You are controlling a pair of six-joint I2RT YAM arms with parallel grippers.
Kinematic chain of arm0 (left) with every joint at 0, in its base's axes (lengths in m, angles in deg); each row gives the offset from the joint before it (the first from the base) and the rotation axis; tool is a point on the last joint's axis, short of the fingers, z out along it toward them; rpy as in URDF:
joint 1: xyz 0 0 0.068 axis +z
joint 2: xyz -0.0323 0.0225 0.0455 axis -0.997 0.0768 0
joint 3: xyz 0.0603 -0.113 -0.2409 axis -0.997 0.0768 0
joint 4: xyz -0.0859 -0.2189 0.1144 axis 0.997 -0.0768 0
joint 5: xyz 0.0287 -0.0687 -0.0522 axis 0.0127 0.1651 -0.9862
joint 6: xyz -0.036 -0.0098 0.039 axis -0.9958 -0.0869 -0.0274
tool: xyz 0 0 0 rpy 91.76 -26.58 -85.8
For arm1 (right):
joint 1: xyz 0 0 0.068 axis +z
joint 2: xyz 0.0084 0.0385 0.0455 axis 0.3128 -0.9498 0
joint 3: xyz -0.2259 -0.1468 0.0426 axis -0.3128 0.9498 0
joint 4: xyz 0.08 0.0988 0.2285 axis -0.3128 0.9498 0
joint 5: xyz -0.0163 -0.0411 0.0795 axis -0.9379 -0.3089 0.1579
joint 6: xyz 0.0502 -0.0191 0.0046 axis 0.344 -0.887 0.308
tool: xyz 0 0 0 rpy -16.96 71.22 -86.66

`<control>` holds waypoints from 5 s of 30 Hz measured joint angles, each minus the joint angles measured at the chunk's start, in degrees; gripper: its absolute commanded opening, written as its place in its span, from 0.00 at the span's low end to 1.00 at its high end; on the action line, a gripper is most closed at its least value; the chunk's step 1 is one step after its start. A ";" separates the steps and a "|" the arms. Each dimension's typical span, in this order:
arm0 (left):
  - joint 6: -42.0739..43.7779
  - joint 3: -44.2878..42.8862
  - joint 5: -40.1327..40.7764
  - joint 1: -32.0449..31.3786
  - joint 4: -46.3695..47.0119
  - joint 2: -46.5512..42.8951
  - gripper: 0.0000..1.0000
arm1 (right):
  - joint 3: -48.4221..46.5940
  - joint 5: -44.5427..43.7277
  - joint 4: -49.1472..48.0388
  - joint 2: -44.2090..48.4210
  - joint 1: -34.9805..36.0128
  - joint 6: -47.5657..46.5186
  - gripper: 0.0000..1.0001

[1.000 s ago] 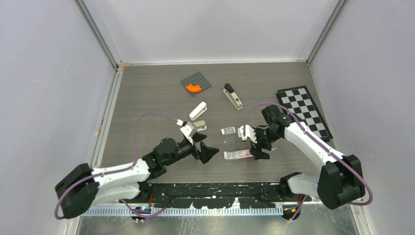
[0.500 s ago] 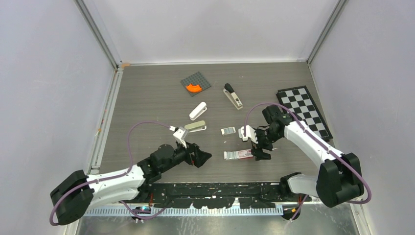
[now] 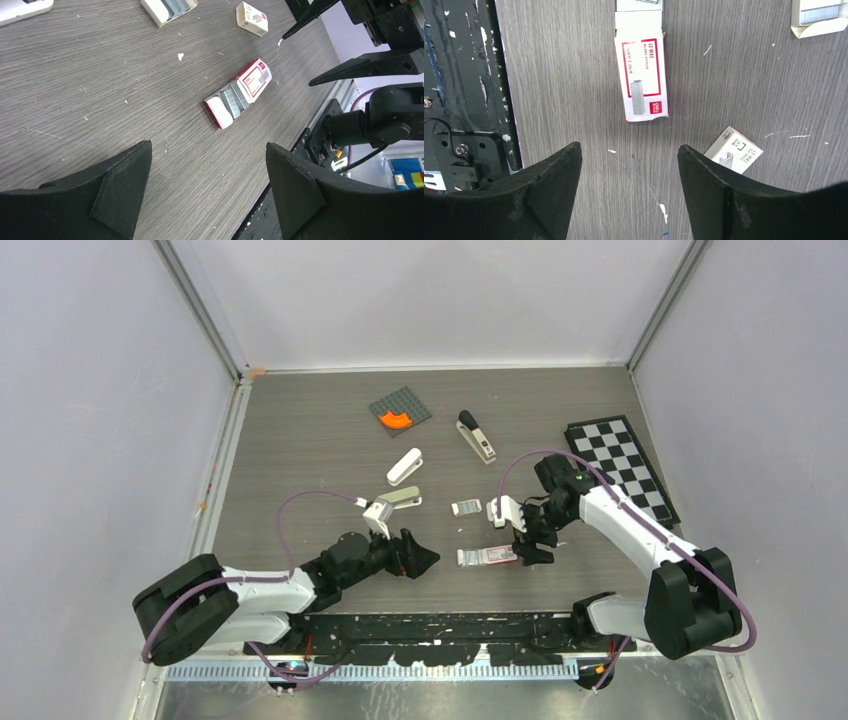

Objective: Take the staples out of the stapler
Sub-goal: Close the staple box at the center of the board.

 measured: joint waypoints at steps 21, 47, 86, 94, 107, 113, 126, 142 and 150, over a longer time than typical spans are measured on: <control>-8.22 -0.68 -1.86 1.42 11.39 14.53 0.69 | 0.00 -1.46 -1.01 -1.14 0.00 1.25 0.70; -13.38 -9.60 -7.74 3.17 10.36 25.27 0.30 | -0.02 -5.88 -5.88 -9.31 -0.37 7.34 0.08; -16.57 -14.29 -11.43 0.24 14.69 36.37 0.17 | -0.04 -6.43 -7.19 -13.11 2.29 8.70 0.08; -16.57 -14.43 -11.43 -0.11 14.69 36.44 0.15 | -0.04 -6.38 -7.32 -13.11 3.23 8.96 0.08; -16.57 -14.45 -11.43 -0.26 14.69 36.44 0.14 | -0.04 -6.43 -8.61 -14.10 5.97 11.41 0.08; -16.57 -14.45 -11.43 -0.35 14.69 36.44 0.13 | -0.07 -7.15 -9.05 -14.51 6.40 13.07 0.10; -16.57 -14.45 -11.43 -0.35 14.69 36.44 0.13 | -1.70 -10.08 -8.76 -14.51 2.80 13.92 0.12; -16.70 -14.49 -11.52 -0.35 14.69 36.44 0.13 | -1.70 -6.97 -8.15 -16.65 6.71 14.73 0.12; -17.44 -14.49 -11.61 -0.42 14.67 36.44 0.13 | -1.77 -6.69 -10.08 -16.87 9.09 18.18 0.12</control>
